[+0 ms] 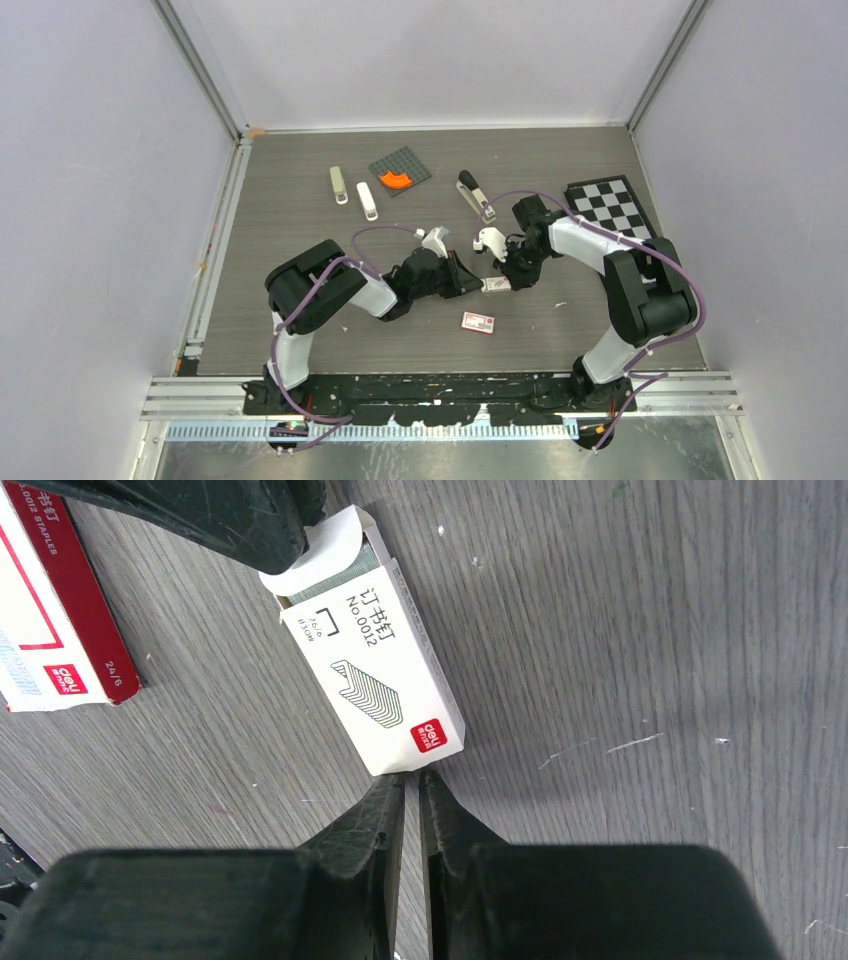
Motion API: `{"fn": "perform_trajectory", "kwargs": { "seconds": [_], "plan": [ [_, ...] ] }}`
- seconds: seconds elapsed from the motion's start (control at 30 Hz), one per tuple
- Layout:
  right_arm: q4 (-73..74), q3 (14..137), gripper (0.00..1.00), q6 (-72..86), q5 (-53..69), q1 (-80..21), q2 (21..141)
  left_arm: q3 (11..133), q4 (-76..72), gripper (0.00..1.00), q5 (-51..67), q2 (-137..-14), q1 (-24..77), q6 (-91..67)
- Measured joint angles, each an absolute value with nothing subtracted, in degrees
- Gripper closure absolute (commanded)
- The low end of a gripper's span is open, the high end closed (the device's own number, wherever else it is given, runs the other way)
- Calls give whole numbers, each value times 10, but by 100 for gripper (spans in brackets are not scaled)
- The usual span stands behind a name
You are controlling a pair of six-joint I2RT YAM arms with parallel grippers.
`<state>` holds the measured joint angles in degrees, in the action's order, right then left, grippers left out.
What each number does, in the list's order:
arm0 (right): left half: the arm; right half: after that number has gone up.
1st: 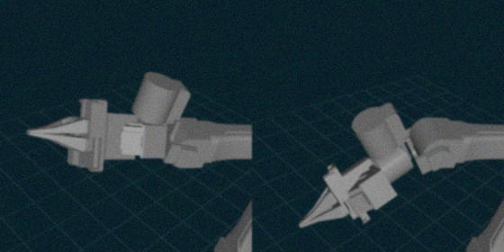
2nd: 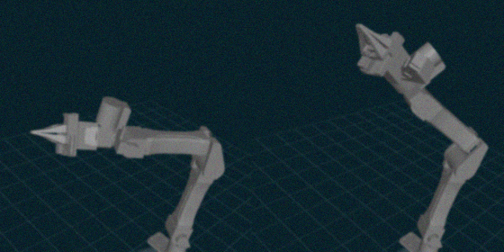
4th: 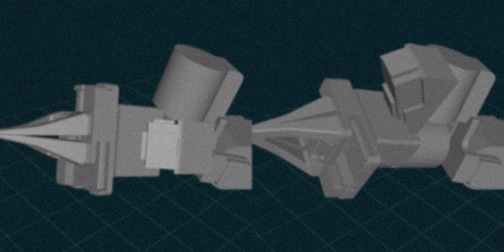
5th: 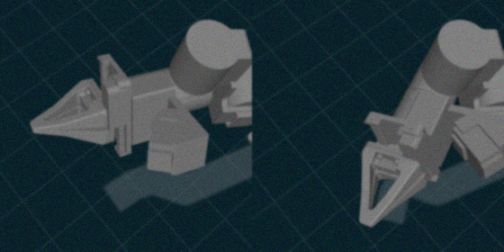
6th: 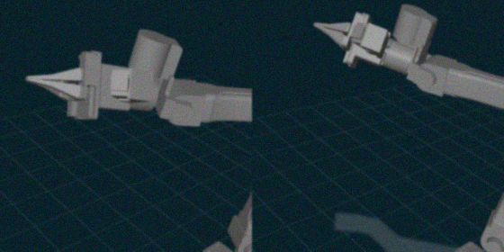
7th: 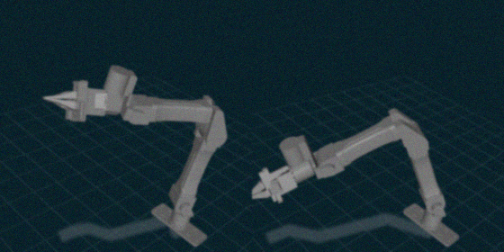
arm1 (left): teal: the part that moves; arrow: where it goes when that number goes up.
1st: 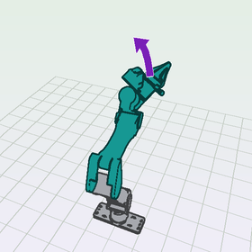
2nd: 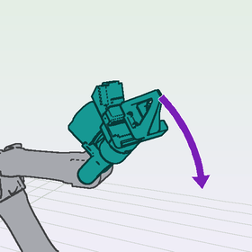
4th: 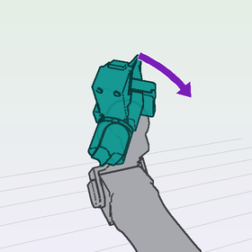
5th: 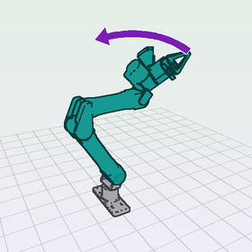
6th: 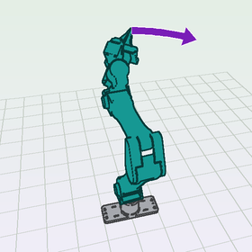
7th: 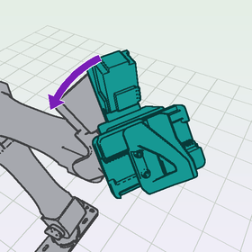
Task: Unload the staples from the stapler
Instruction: Close the staple box at the center of the board.
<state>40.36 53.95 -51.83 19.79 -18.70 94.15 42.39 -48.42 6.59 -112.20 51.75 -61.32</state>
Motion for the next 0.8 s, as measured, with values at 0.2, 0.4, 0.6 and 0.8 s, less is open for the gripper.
{"fn": "perform_trajectory", "kwargs": {
  "seconds": [0.2,0.4,0.6,0.8],
  "plan": [
    [404,540,83,-518,198,-187,941,433,-470,90,65,-1122,517,-611],
    [404,540,83,-518,198,-187,941,441,-462,94,65,-1123,517,-610],
    [404,540,83,-517,198,-187,941,442,-455,83,65,-1123,517,-608],
    [404,540,83,-516,198,-187,941,442,-453,72,60,-1123,517,-601]
  ]
}}
